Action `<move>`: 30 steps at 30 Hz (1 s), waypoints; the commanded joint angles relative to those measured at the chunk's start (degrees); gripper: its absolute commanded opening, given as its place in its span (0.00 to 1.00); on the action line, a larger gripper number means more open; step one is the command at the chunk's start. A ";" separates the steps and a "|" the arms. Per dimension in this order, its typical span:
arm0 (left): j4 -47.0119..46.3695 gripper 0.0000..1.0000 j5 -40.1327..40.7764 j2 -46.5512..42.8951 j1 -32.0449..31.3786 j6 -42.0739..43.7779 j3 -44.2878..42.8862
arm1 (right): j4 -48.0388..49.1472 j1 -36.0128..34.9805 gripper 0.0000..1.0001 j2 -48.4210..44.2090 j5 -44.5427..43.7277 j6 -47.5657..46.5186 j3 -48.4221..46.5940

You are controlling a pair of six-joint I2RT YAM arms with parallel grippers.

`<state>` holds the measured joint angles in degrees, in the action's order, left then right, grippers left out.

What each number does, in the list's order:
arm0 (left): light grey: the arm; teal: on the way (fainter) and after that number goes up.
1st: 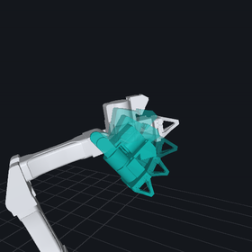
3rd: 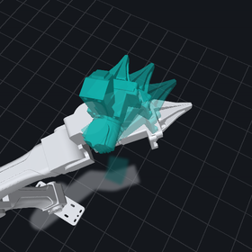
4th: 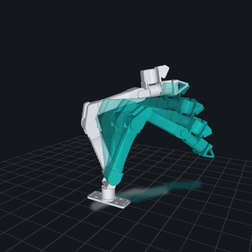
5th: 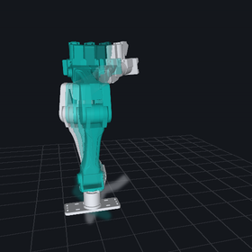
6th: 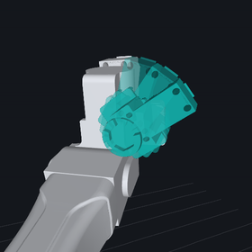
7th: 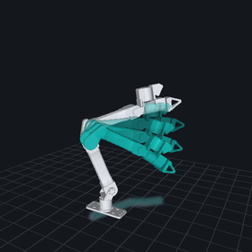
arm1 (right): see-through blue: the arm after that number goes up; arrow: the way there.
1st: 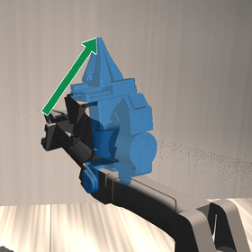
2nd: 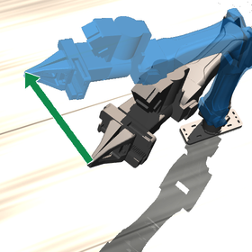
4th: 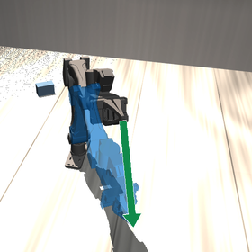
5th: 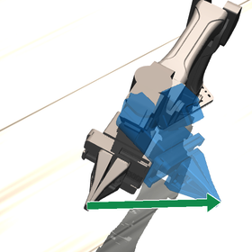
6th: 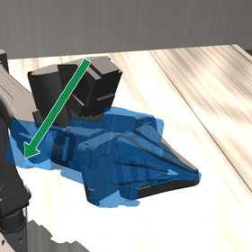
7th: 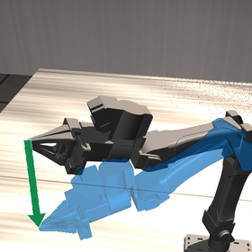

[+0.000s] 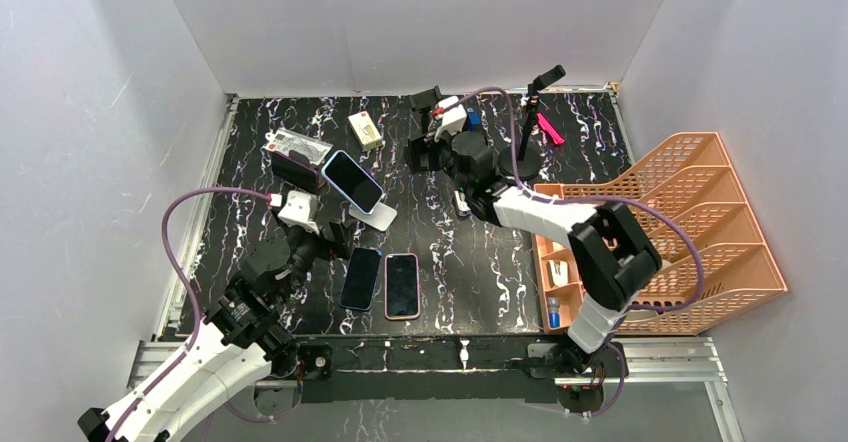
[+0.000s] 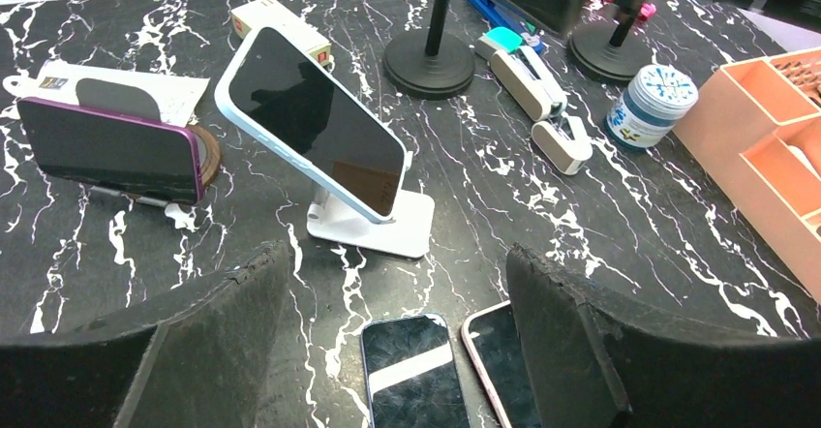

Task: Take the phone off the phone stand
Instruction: Place the phone stand at the center of the board, then remove the phone from the phone stand.

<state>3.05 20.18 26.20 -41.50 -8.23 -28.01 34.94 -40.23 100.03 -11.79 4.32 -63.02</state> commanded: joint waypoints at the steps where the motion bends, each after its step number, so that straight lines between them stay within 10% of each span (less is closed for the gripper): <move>1: -1.82 0.80 5.17 0.09 -0.16 -2.60 -1.88 | -5.36 -2.23 0.99 -8.67 -2.53 1.96 3.13; 18: -3.58 0.80 19.57 2.68 -0.05 -15.68 -1.46 | -31.92 -5.45 0.99 -46.73 -1.26 26.95 24.15; 30: 4.21 0.81 3.56 18.28 7.46 -28.95 -9.78 | -28.19 -5.48 0.99 -47.88 5.86 26.37 29.18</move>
<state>7.99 32.42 43.90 -39.92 -31.35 -35.99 3.16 -45.76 51.86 -9.17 30.30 -32.34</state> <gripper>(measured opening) 0.805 0.985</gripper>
